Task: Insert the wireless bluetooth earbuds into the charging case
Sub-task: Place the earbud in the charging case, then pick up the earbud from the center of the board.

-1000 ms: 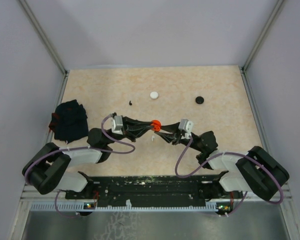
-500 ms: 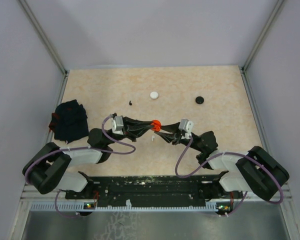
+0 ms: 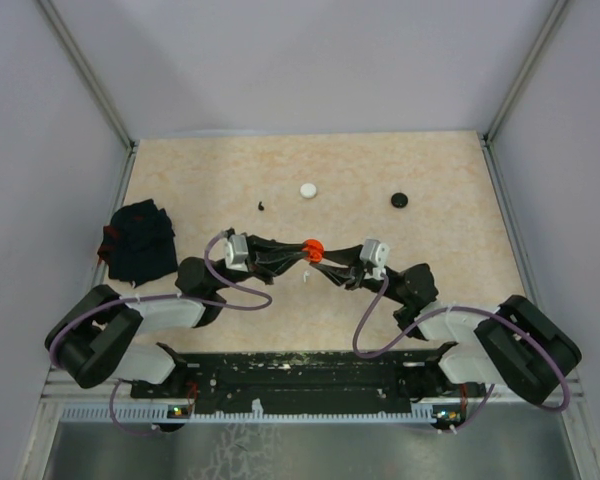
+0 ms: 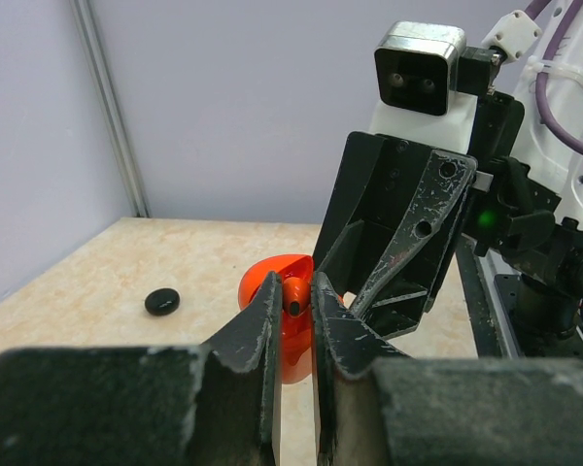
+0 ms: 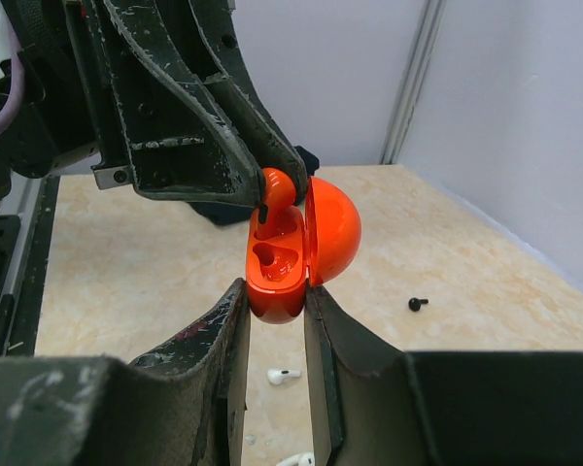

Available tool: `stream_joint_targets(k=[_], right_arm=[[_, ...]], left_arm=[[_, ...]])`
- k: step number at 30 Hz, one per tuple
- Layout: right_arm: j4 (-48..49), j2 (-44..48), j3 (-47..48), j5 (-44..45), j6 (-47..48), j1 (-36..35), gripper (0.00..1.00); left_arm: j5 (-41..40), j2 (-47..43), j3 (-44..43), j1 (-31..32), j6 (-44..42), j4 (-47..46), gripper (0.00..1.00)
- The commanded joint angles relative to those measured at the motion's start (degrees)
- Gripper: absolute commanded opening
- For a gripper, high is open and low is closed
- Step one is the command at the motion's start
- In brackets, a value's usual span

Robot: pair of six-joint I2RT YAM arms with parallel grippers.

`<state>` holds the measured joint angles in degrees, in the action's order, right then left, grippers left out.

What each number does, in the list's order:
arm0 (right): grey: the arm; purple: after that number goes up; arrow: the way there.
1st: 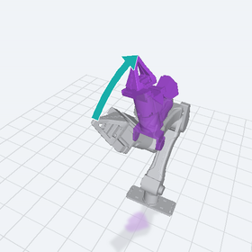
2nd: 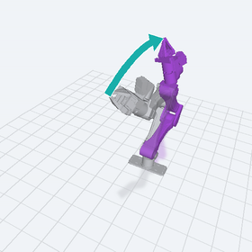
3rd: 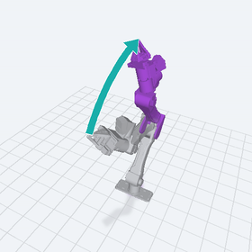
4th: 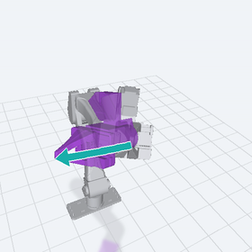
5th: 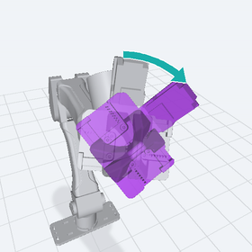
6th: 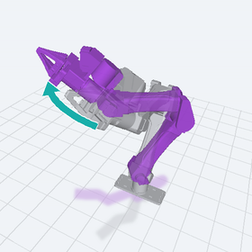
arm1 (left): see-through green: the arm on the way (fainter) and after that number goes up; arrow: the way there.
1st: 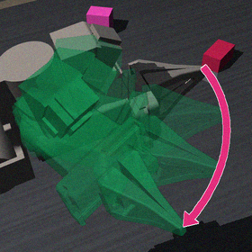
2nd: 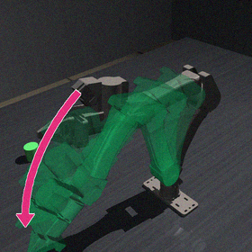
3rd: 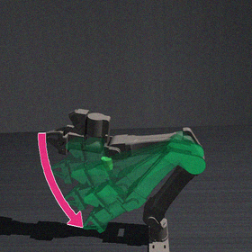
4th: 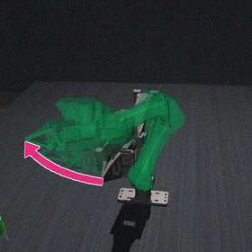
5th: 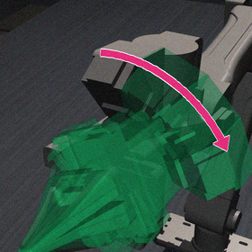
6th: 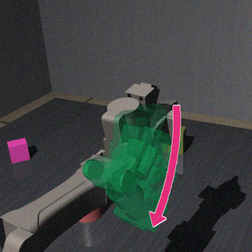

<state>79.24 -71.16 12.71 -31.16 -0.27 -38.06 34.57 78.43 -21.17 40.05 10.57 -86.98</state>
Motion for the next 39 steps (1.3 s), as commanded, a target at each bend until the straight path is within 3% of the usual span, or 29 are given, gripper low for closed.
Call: stream_joint_targets(k=[1,10,19,26,33,35,39], right_arm=[[4.0,1.5,-0.1,-0.4,-0.8,0.3,0.00],[4.2,1.3,0.0,-0.5,-1.0,0.3,0.00],[4.0,1.1,-0.5,1.2,-0.8,0.3,0.00],[1.2,2.1,-1.7,4.4,-0.1,0.7,0.00],[1.3,2.7,-2.9,6.0,-0.2,0.7,0.00],[1.2,2.9,-3.2,6.1,-0.2,0.7,0.00],[0.9,3.4,-3.6,6.4,-0.1,0.7,0.00]], left_arm=[[0.6,-0.3,0.6,0.5,-1.4,-1.7,0.15],[0.0,-1.3,0.4,0.6,-2.5,0.9,0.34],[-4.0,-5.9,0.5,0.5,-2.1,5.2,0.61],[-21.2,-13.8,-4.1,0.5,-3.3,35.9,0.66],[-40.5,-15.5,-7.5,-0.5,-0.9,57.8,0.67],[-42.8,-12.9,-10.7,-2.4,-0.6,65.1,0.67],[-39.6,-8.0,-15.1,-7.9,-0.4,73.1,0.66]])
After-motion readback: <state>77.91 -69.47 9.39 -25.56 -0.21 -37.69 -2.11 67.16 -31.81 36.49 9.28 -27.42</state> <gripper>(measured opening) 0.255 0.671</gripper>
